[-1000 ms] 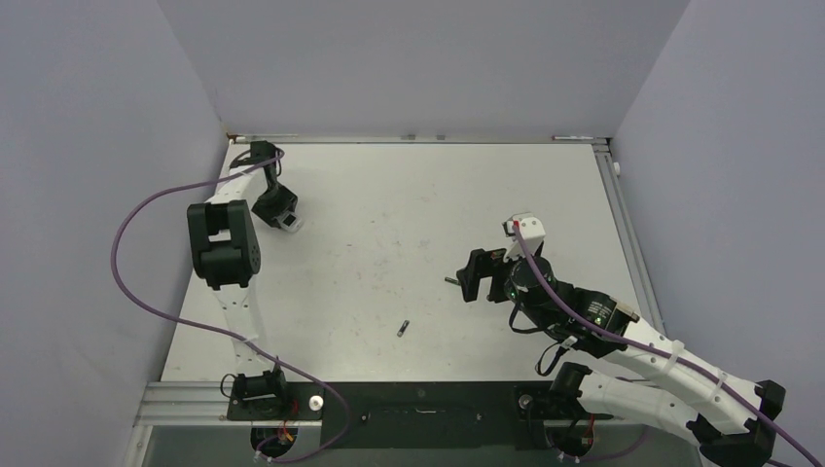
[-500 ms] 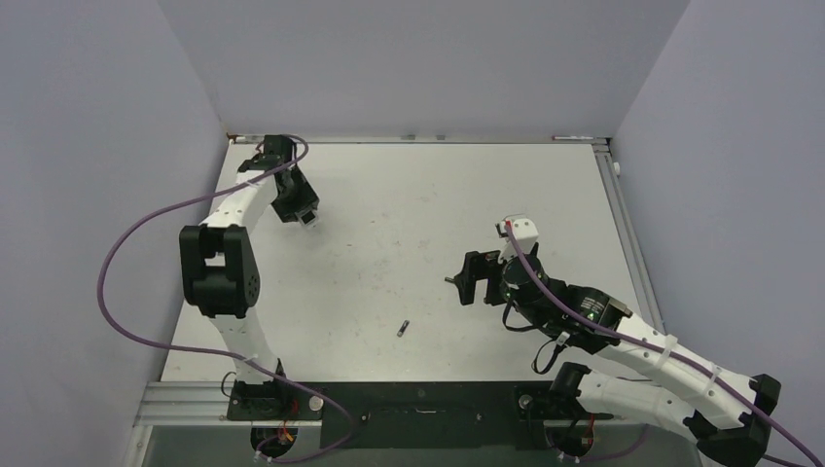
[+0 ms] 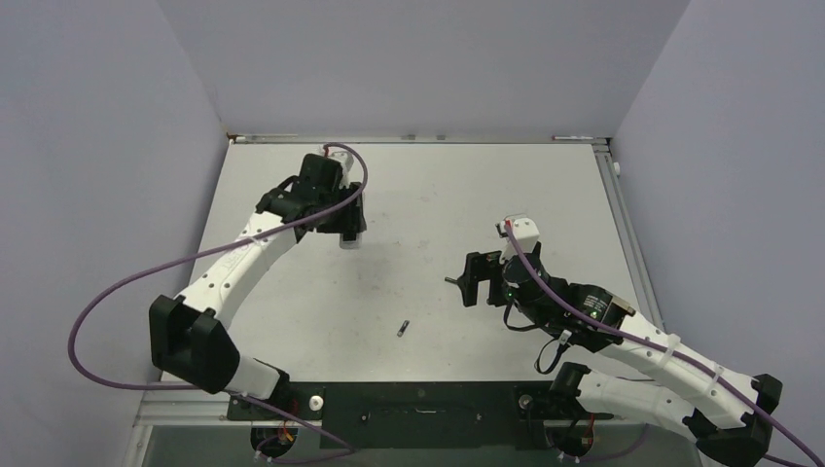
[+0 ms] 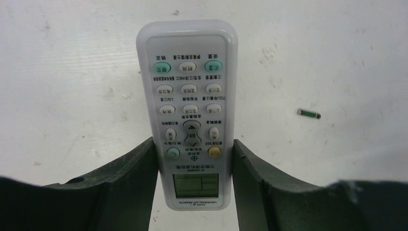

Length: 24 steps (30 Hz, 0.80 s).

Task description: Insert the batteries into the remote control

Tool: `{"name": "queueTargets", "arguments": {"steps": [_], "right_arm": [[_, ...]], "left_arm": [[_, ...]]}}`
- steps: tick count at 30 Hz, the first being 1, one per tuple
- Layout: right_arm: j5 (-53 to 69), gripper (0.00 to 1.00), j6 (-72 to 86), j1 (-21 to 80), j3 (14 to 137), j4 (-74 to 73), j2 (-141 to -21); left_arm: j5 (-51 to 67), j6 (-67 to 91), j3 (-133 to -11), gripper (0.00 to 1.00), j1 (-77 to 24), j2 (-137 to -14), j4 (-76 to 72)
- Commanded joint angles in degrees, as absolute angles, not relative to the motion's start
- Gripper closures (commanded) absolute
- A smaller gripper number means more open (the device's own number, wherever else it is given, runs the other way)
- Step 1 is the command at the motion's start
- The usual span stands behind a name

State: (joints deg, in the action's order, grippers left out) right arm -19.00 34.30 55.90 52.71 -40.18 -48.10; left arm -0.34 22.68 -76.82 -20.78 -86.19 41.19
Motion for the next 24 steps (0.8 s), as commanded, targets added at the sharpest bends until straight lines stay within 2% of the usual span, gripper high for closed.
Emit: {"name": "queueTargets", "arguments": {"steps": [1, 5, 13, 24], "right_arm": [[-19.8, 0.02, 33.1, 55.7, 54.5, -40.6, -46.8], [-18.2, 0.02, 30.7, 55.8, 54.7, -40.0, -45.6], [-10.3, 0.02, 21.9, 56.0, 53.2, -33.7, -41.9], [-3.7, 0.05, 17.3, 56.2, 55.2, -28.5, -44.2]], "left_arm": [[0.8, 17.9, -73.1, 1.0, -25.5, -77.4, 41.3], [6.6, 16.0, -67.4, 1.0, -29.3, -70.9, 40.9], [28.2, 17.9, -57.4, 1.0, -30.5, -61.3, 35.8], [38.7, 21.0, -50.3, 1.0, -34.3, -56.4, 31.5]]}}
